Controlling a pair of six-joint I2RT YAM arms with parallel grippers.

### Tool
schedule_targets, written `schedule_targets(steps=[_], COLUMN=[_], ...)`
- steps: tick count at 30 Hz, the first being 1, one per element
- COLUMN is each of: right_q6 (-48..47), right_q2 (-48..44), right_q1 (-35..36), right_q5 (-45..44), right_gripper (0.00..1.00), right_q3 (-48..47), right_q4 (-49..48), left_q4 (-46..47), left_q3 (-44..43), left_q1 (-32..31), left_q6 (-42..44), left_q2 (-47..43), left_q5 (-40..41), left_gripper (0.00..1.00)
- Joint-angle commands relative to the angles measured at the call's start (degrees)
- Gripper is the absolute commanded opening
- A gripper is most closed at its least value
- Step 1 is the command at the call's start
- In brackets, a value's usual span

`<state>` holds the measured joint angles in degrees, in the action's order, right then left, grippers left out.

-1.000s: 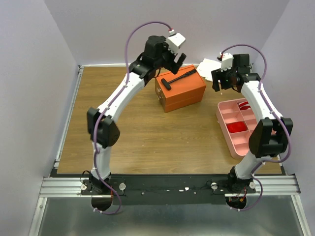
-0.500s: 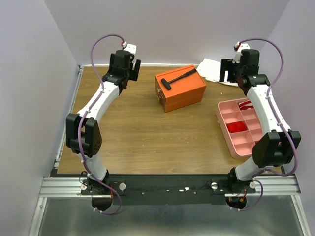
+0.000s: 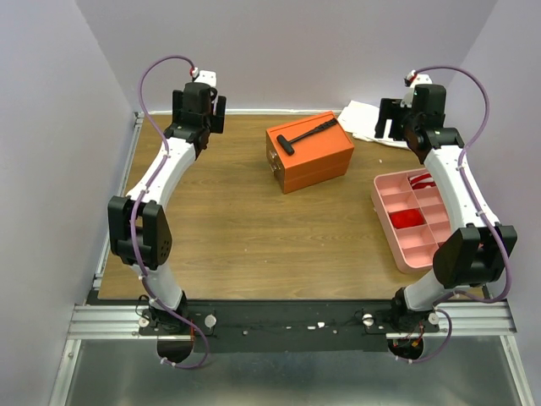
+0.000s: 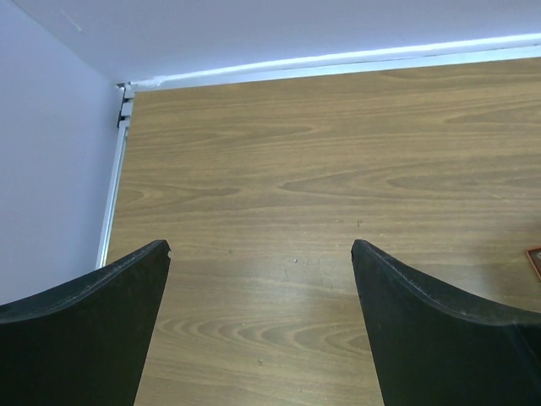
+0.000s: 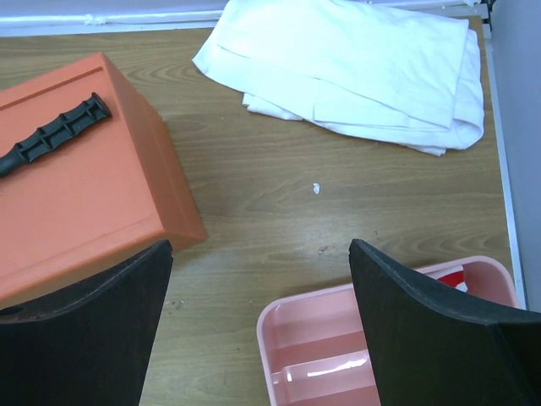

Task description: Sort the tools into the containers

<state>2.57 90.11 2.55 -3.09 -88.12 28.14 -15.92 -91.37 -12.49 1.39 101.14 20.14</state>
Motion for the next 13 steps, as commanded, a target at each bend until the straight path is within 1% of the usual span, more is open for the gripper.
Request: schedule_targets(steps=[1,5,13], right_q6=[0.9,1.3,1.5], right_q2=[-0.6,0.1,0.5], right_q1=[-0.3,-0.3,-0.2], right_q5=[2.1,2.8,4.7], right_gripper=[0.92,0.91,0.91], right_q3=[-1.0,-1.8,-1.8], right_q4=[-0.8,-0.2,-0.4], left_q4=[0.5,0.1,0.2], left_q3=[-2.0,-1.5,-1.1], left_q1=[0.0,0.0,-0.3], left_q6=[-1.1,-1.1,-1.2], left_q2=[-0.8,-1.3,-1.1], left_q5=[-2.1,-3.6,-4.0], left_gripper=[0.99,0.99,0.99])
